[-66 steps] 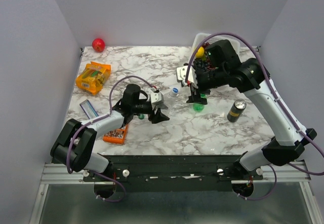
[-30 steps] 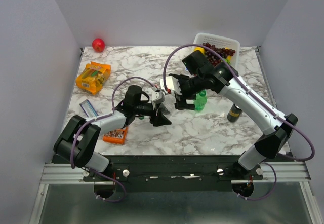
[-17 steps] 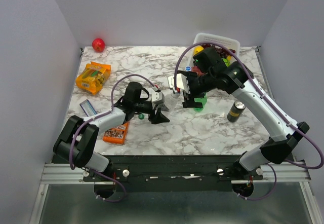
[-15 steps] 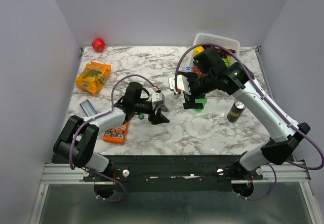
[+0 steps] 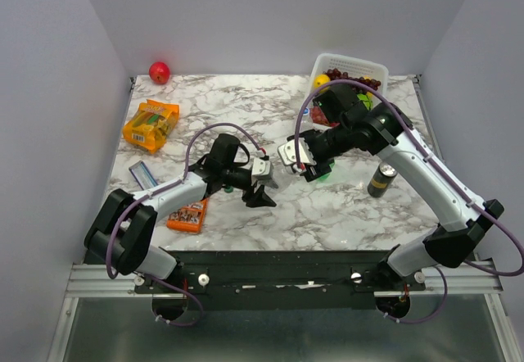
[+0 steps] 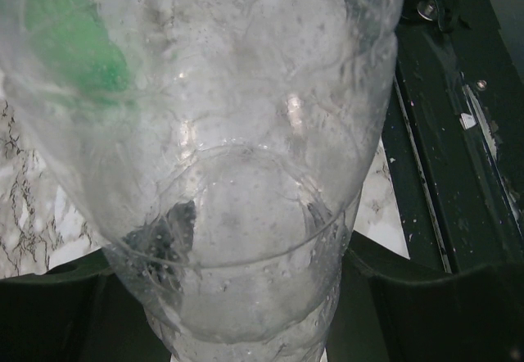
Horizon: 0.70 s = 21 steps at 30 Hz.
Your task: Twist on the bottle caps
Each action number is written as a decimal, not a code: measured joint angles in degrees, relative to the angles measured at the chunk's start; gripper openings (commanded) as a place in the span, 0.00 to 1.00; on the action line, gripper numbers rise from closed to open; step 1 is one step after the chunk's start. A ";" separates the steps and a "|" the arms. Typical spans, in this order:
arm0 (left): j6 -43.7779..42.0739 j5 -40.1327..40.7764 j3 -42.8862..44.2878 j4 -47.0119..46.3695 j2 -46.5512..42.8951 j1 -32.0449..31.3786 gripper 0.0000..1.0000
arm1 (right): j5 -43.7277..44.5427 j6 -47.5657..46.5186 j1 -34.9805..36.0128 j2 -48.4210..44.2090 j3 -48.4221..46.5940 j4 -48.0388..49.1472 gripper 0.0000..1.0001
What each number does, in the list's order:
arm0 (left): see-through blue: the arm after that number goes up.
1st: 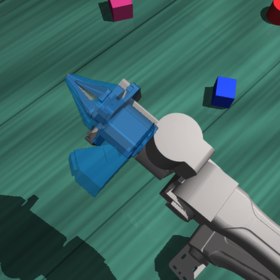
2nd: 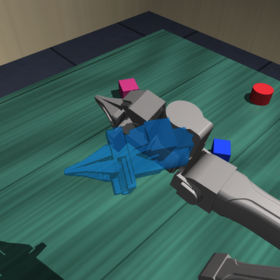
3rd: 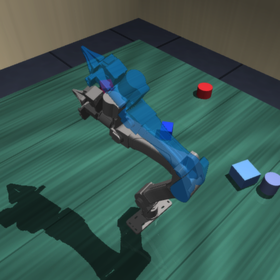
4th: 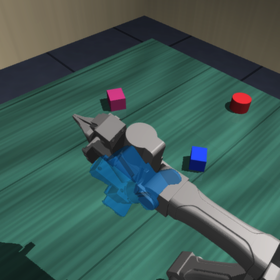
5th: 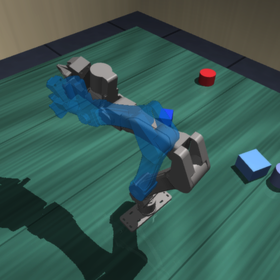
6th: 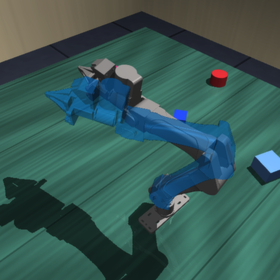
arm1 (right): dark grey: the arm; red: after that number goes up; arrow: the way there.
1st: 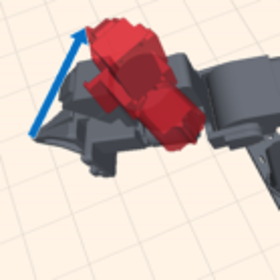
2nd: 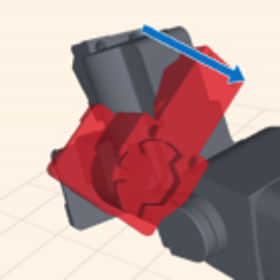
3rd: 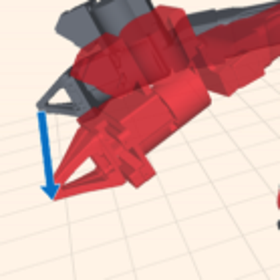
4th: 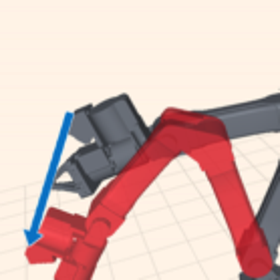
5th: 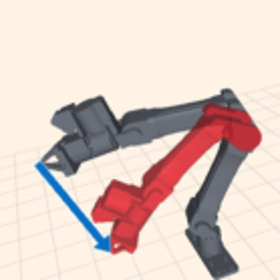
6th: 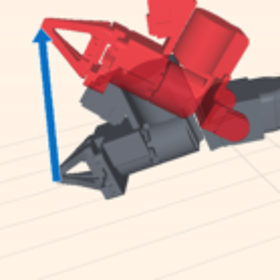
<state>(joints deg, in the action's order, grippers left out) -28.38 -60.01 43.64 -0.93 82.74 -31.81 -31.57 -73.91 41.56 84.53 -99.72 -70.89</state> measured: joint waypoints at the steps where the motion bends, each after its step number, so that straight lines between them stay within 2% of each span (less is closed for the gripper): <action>1: -0.20 0.00 0.00 0.28 -0.04 -0.09 0.00 | -0.26 -0.79 0.00 0.50 -0.42 -0.94 0.63; 9: -1.05 0.00 0.02 1.07 -0.07 -0.11 0.00 | -1.18 -3.72 0.00 1.79 -0.96 -4.37 0.55; 17: -2.95 0.02 1.05 2.75 -0.07 -0.20 0.00 | -2.40 -3.76 0.00 2.69 -1.62 -4.87 0.51; 20: -3.78 0.04 1.49 3.80 -0.07 -0.20 0.00 | -2.62 -3.72 0.00 3.48 -2.03 -5.07 0.42; 21: -4.04 0.07 1.62 4.00 -0.07 -0.20 0.00 | -2.67 -3.65 0.00 3.76 -2.27 -5.07 0.34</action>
<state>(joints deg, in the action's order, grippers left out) -32.42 -59.94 45.25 3.07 82.67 -32.01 -34.24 -77.56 41.56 88.29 -102.00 -75.96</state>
